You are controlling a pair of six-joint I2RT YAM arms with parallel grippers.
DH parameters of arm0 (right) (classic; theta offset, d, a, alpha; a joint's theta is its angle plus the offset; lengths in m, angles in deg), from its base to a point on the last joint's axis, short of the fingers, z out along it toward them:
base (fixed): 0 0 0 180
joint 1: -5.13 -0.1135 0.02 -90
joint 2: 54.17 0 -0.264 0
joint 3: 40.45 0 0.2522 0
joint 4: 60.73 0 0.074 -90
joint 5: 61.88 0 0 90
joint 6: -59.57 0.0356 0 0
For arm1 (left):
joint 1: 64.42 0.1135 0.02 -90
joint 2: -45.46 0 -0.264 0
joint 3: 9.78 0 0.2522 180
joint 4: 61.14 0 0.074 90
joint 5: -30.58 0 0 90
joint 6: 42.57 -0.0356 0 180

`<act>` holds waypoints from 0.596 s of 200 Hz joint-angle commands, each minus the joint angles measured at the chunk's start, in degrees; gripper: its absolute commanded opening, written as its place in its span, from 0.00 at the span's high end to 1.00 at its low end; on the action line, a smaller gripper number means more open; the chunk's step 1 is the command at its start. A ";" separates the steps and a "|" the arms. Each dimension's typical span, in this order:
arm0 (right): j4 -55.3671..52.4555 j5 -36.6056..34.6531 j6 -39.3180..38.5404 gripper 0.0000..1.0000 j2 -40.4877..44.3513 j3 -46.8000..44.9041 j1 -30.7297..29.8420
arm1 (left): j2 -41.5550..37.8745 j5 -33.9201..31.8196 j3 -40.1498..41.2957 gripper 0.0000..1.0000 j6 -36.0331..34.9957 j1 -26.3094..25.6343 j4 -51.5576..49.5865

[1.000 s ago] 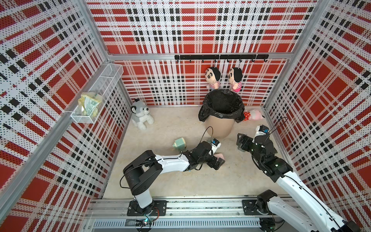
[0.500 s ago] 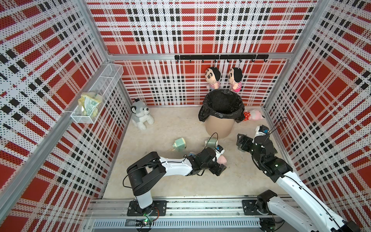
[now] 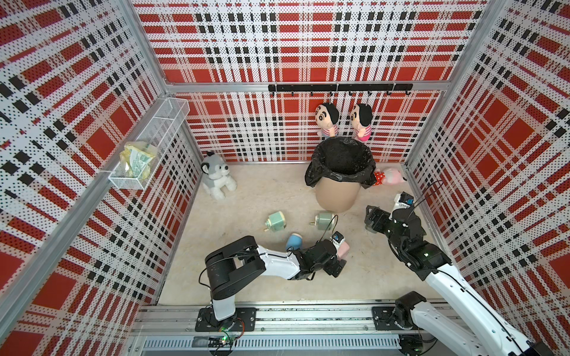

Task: Take out the pencil sharpener tray and clean the shavings
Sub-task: Pick up the pencil sharpener from the center of the board.

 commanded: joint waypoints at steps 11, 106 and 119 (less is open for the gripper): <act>-0.08 -0.03 -0.54 0.05 0.76 -0.64 0.72 | 1.52 -5.39 0.59 0.08 0.67 -1.20 4.12; -0.27 0.58 -0.79 0.06 0.19 -0.55 1.31 | 3.46 -5.13 2.49 0.13 -0.03 -1.50 11.03; -0.45 0.58 -0.80 0.06 0.31 -0.47 1.31 | 3.90 -4.91 2.32 0.16 -0.12 -1.56 11.29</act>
